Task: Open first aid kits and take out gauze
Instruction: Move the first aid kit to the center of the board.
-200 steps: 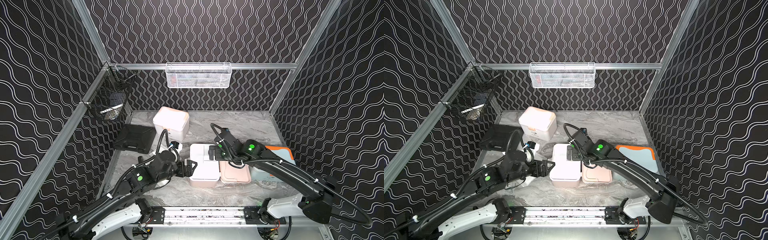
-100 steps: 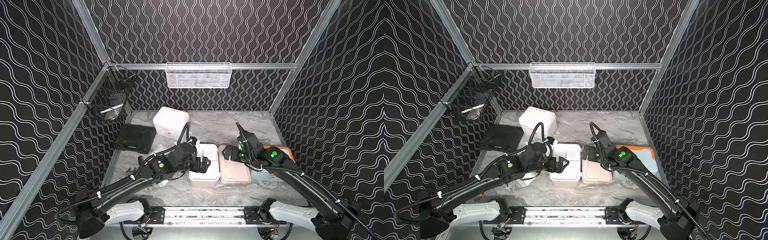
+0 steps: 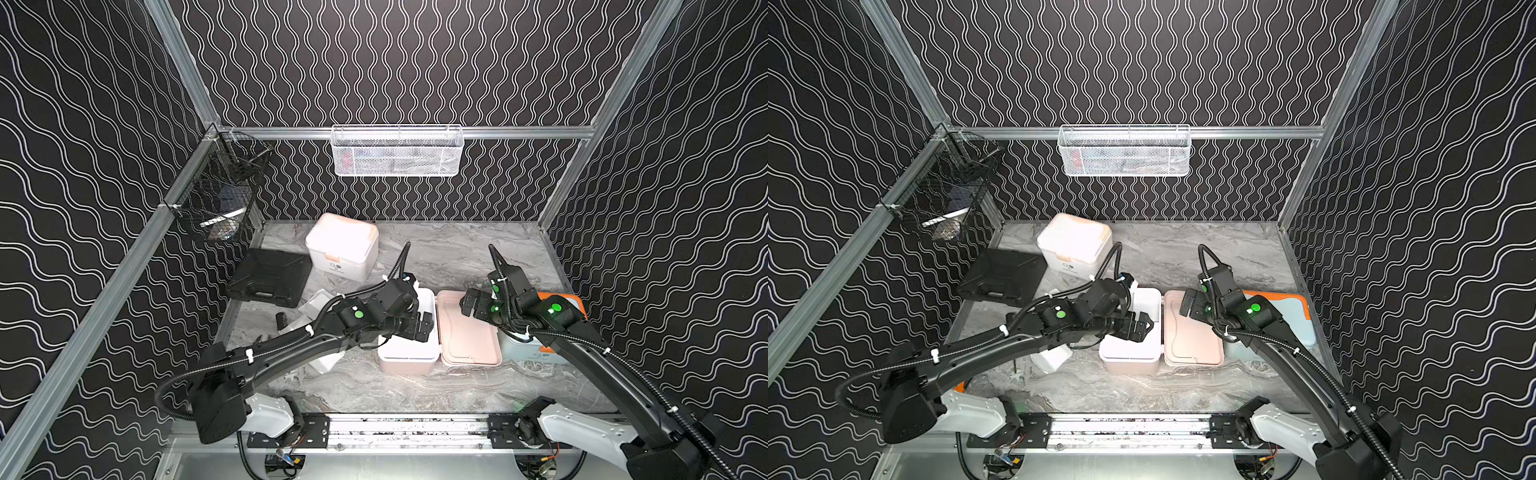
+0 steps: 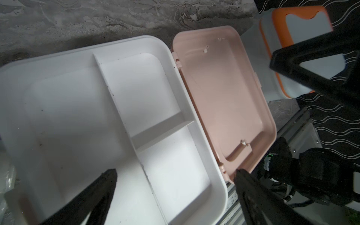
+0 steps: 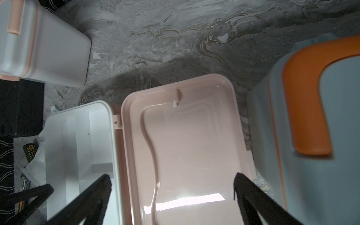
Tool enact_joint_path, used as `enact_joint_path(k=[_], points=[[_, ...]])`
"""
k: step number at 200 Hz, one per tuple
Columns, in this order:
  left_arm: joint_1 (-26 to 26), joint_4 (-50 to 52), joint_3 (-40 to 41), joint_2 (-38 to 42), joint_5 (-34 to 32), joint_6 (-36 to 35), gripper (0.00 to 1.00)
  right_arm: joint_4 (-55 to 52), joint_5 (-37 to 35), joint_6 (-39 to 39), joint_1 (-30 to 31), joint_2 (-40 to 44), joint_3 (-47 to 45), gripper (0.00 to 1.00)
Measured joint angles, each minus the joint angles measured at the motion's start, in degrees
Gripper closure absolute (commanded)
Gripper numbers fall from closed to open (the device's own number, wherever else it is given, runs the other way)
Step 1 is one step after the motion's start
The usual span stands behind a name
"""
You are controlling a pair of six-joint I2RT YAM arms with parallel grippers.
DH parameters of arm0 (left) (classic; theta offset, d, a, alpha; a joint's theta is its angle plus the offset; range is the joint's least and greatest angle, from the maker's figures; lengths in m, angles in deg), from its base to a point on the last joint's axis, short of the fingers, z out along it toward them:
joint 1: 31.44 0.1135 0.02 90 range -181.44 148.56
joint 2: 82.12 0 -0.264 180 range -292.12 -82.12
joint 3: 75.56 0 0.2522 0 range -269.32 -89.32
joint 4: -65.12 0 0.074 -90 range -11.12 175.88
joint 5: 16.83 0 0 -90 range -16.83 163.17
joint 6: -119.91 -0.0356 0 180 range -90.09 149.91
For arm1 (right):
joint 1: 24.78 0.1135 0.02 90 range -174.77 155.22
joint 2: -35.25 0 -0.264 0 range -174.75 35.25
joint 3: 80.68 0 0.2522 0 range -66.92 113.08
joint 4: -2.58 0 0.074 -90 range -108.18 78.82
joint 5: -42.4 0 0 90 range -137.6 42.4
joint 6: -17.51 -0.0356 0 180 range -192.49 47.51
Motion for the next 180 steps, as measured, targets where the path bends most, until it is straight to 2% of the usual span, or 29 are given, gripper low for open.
enact_joint_path(k=[48, 118, 158, 180], points=[[0.1, 0.4, 3.5, -0.5, -3.4, -0.1, 0.01, 0.0, 0.2, -0.4, -1.4, 0.9, -3.1, 0.0], [2.8, 1.7, 10.6, 7.9, -7.5, 1.2, 0.01, 0.5, 1.9, -0.4, -2.1, 1.5, -5.9, 0.0], [3.4, 3.1, 12.2, 10.6, -7.9, 1.4, 0.01, 3.2, 5.8, -0.6, -2.2, 1.9, -9.1, 0.0], [3.5, 2.4, 12.3, 11.0, -6.0, 1.6, 0.01, 6.3, 9.3, -0.9, -2.3, 1.9, -11.8, 0.0]])
